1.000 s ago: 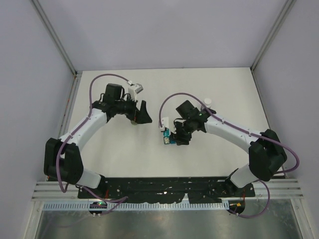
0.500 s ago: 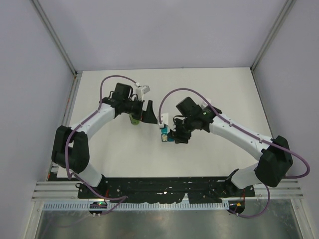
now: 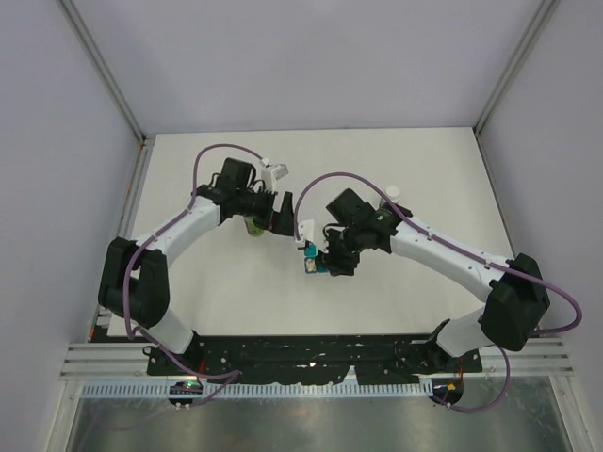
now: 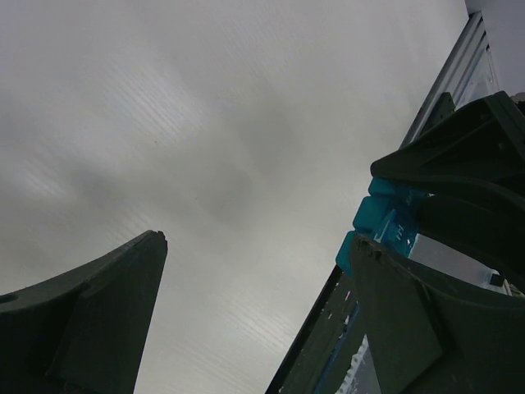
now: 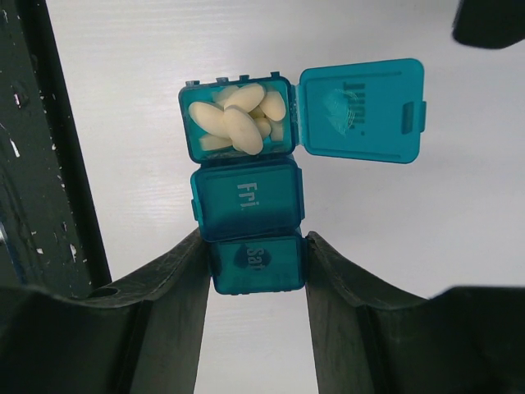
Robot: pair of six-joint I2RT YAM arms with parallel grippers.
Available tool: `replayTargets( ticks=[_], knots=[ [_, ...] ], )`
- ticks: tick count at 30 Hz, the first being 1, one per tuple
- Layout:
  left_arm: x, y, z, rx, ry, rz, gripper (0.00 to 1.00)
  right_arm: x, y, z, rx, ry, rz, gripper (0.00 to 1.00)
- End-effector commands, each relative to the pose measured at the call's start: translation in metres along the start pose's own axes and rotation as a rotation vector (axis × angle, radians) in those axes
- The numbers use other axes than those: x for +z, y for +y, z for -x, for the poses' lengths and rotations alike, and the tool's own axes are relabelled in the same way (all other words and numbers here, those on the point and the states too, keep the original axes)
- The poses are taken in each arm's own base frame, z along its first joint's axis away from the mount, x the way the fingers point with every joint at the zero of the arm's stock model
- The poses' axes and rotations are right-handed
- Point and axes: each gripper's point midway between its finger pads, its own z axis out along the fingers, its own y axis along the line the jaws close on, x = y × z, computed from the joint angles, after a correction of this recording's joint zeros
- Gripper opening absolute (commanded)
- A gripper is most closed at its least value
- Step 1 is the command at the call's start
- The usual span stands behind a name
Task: Sort the pills into containers
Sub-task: Pick up the pill container at the center of the board.
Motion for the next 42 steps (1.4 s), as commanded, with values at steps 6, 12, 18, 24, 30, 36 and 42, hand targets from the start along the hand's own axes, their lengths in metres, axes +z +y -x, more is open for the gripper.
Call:
replayTargets(
  ticks=[6, 12, 18, 24, 30, 36, 42],
  knots=[
    [0.016, -0.031, 0.0, 0.031, 0.037, -0.106, 0.96, -0.009, -0.008, 0.023, 0.027, -0.066, -0.028, 0.05],
    [0.018, -0.044, -0.008, 0.063, 0.054, -0.156, 0.96, -0.007, -0.009, 0.024, 0.038, -0.062, -0.026, 0.06],
    [0.014, -0.056, -0.013, 0.088, 0.059, -0.225, 0.96, -0.006, -0.012, 0.024, 0.047, -0.056, -0.035, 0.05],
    [0.017, -0.06, -0.027, 0.118, 0.092, -0.228, 0.95, -0.007, -0.015, 0.027, 0.06, -0.058, -0.048, 0.06],
    [0.023, -0.064, -0.046, 0.129, 0.136, -0.253, 0.96, -0.009, -0.018, 0.029, 0.068, -0.062, -0.064, 0.05],
    [0.027, -0.062, -0.055, 0.127, 0.161, -0.257, 0.93, -0.01, -0.02, 0.03, 0.071, -0.067, -0.075, 0.06],
    [0.029, -0.059, -0.058, 0.137, 0.171, -0.258, 0.89, -0.011, -0.021, 0.028, 0.071, -0.063, -0.08, 0.06]
  ],
)
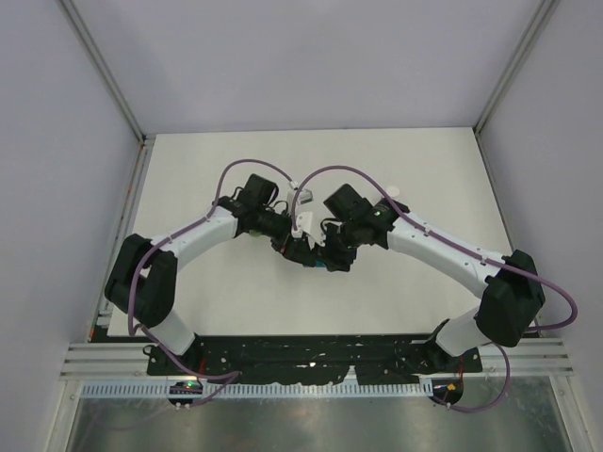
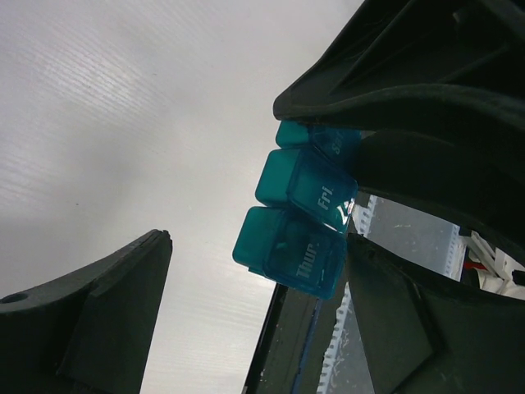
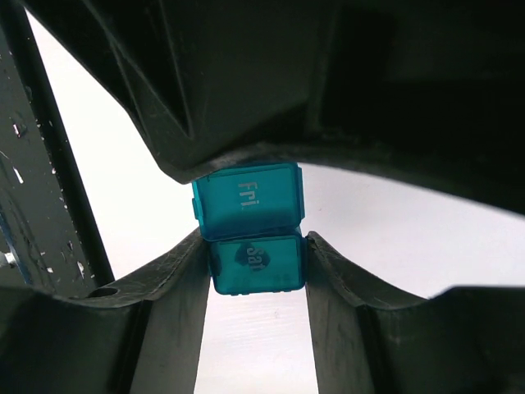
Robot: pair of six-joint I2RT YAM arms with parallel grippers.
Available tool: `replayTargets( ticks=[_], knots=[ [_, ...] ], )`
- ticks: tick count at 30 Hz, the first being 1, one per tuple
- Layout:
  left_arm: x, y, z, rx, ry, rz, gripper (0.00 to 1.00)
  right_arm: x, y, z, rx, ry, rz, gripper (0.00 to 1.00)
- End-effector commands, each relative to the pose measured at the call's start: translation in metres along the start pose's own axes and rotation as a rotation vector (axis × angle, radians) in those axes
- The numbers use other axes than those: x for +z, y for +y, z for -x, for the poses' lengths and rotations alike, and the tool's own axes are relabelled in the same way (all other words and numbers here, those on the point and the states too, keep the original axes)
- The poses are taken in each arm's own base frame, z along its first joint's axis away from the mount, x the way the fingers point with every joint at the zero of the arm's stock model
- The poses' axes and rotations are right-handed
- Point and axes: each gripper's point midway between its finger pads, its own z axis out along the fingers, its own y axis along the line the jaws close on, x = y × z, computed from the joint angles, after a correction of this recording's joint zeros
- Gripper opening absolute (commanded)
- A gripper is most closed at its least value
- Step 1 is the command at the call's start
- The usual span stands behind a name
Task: Sort the pills into containers
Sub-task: Pick up the pill container at the center of the board.
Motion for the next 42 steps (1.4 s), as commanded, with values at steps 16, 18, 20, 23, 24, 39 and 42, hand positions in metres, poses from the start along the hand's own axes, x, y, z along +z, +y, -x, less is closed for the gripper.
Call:
replayTargets(
  ticks=[16, 18, 20, 23, 24, 39, 42],
  knots=[
    [-0.021, -0.015, 0.009, 0.178, -0.028, -0.029, 1.0, -0.01, -0.007, 0.016, -0.016, -0.056, -0.033, 0.05],
    [-0.023, -0.008, 0.01, 0.19, -0.042, 0.025, 1.0, -0.01, -0.006, 0.016, -0.013, -0.058, -0.027, 0.06],
    [-0.024, -0.001, 0.015, 0.203, -0.064, 0.077, 1.0, -0.009, -0.005, 0.017, -0.01, -0.06, -0.023, 0.06],
    [-0.026, 0.007, 0.024, 0.22, -0.096, 0.133, 1.0, -0.009, -0.004, 0.018, -0.007, -0.065, -0.017, 0.05],
    [-0.027, 0.008, 0.027, 0.228, -0.108, 0.147, 1.0, -0.01, -0.004, 0.018, -0.005, -0.065, -0.02, 0.06],
    [-0.04, 0.018, 0.054, 0.326, -0.205, 0.269, 1.0, -0.009, -0.002, 0.019, -0.005, -0.092, -0.021, 0.06],
    [-0.042, 0.01, 0.054, 0.346, -0.211, 0.245, 1.0, -0.006, -0.001, 0.017, -0.004, -0.094, -0.018, 0.06]
  ],
)
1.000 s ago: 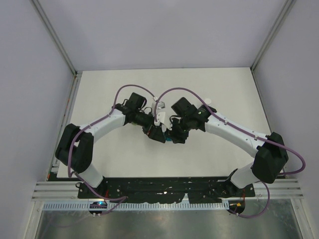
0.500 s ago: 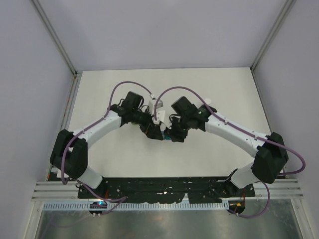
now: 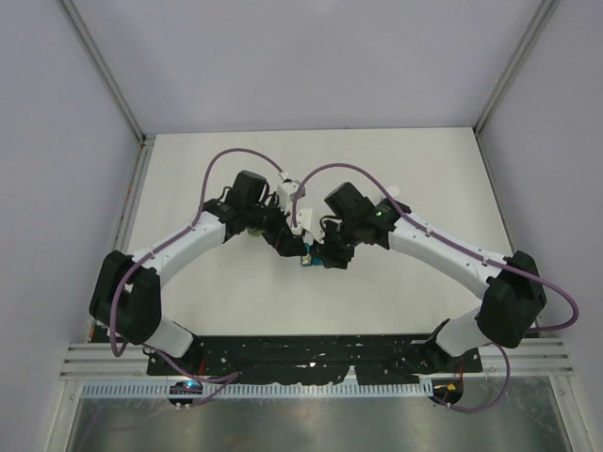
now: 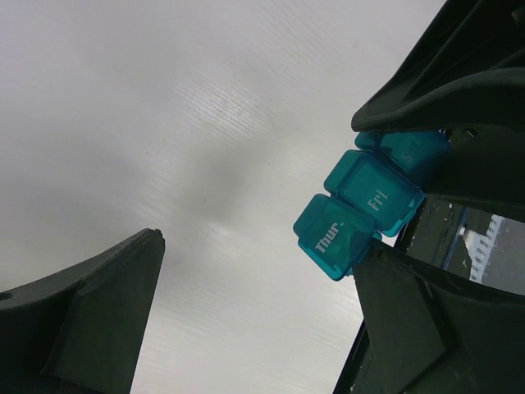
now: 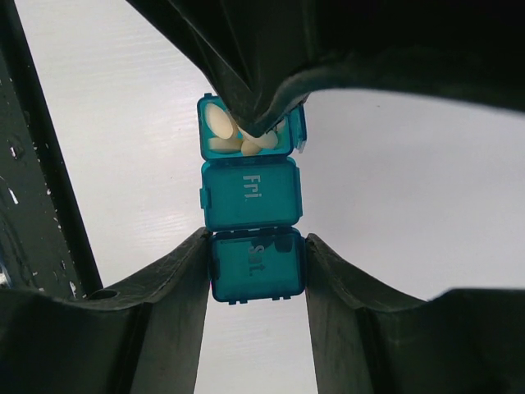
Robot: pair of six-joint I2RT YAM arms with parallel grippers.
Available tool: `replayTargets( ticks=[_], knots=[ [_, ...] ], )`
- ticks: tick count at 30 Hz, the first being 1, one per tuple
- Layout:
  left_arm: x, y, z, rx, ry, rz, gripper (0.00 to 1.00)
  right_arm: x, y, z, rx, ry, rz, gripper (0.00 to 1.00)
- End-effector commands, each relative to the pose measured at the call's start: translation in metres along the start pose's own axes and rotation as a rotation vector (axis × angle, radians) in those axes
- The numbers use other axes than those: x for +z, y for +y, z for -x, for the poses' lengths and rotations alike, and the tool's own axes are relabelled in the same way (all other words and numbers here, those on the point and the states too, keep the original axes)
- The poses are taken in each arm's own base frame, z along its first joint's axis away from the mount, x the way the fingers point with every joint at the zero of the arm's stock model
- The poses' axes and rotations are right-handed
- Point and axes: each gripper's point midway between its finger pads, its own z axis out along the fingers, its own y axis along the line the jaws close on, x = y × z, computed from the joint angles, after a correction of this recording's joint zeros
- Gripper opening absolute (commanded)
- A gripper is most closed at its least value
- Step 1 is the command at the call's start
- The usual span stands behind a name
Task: Sort the pills into containers
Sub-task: Pick up the pill container at the center of the board, then close the pill container at the center of the board.
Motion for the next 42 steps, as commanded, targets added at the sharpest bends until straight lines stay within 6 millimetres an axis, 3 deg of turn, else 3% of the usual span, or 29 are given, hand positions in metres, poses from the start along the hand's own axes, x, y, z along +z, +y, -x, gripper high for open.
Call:
replayTargets(
  ticks=[1, 10, 28, 42],
  knots=[
    [-0.016, -0.012, 0.034, 0.11, -0.128, -0.021, 1.0, -0.006, 0.005, 0.008, 0.0, -0.053, -0.003, 0.06],
    [-0.029, -0.023, 0.038, 0.203, -0.155, -0.037, 1.0, -0.001, 0.005, 0.009, -0.025, -0.107, -0.02, 0.06],
    [-0.064, -0.013, 0.045, 0.399, -0.203, 0.156, 0.99, 0.005, 0.006, 0.009, -0.017, -0.147, -0.029, 0.05],
    [-0.058, -0.019, 0.035, 0.416, -0.186, 0.135, 1.0, 0.002, 0.006, 0.014, -0.017, -0.163, -0.033, 0.05]
  ],
)
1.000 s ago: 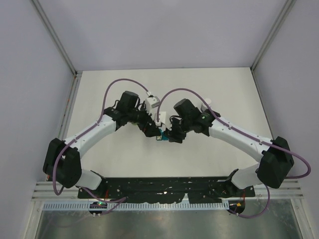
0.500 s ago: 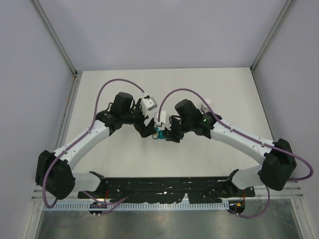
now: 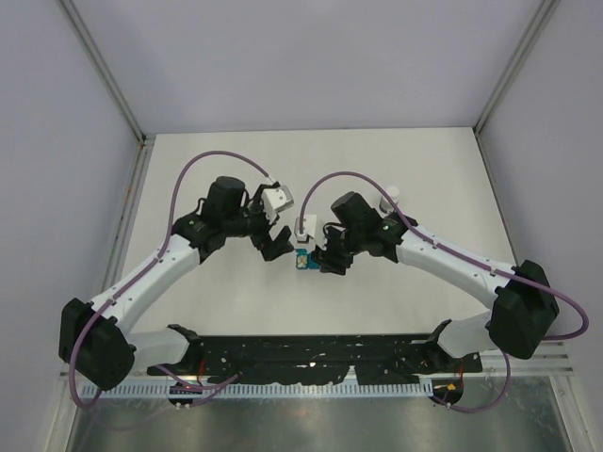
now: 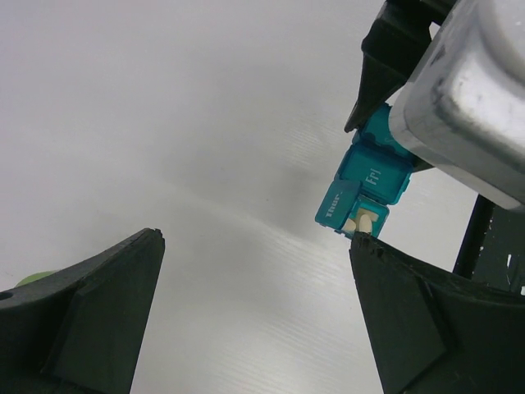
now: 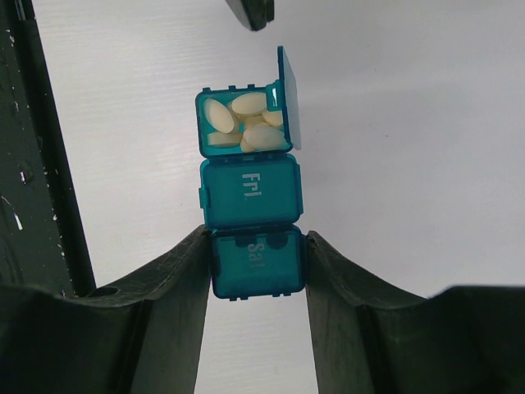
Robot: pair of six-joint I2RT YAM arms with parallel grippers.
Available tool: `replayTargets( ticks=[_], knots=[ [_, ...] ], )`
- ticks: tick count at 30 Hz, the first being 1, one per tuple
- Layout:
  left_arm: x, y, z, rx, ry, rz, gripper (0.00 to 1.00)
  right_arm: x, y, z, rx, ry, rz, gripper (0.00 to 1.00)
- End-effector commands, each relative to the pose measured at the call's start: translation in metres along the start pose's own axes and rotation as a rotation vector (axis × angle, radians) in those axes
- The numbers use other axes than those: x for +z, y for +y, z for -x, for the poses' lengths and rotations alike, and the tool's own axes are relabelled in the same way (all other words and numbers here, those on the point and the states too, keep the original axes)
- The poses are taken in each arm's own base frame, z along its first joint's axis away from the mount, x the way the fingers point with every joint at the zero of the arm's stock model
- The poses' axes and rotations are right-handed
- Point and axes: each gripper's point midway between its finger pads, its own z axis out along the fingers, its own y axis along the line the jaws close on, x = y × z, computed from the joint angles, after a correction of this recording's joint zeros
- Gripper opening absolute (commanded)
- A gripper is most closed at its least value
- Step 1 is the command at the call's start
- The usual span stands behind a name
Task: Sort the pills into containers
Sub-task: Close the pill container at the center of the board.
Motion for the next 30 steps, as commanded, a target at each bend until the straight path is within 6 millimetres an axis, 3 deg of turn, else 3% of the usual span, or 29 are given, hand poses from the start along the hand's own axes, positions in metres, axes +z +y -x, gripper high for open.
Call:
replayTargets(
  ticks=[1, 8, 13, 18, 22, 26, 30],
  knots=[
    [0.0, -0.003, 0.013, 0.05, -0.055, -0.009, 1.0, -0.006, -0.004, 0.01, -0.001, -0.033, -0.028, 0.05],
    [-0.013, -0.014, 0.023, 0.08, -0.087, -0.038, 1.0, -0.006, -0.005, 0.01, -0.011, -0.042, -0.033, 0.06],
    [-0.022, -0.023, 0.031, -0.011, -0.112, -0.096, 1.0, -0.006, -0.006, 0.014, -0.018, -0.051, -0.033, 0.06],
    [-0.027, -0.008, 0.042, -0.174, -0.174, -0.08, 1.0, -0.009, -0.005, 0.02, -0.027, -0.074, -0.028, 0.06],
    [-0.026, 0.017, 0.05, -0.368, -0.206, -0.037, 1.0, -0.015, -0.004, 0.03, -0.043, -0.1, -0.021, 0.06],
    [-0.012, 0.032, 0.04, -0.444, -0.151, -0.001, 0.99, -0.02, -0.004, 0.041, -0.054, -0.123, -0.024, 0.05],
    [0.003, 0.035, 0.028, -0.492, -0.113, -0.018, 1.0, -0.026, -0.004, 0.048, -0.055, -0.143, -0.031, 0.06]
  ],
)
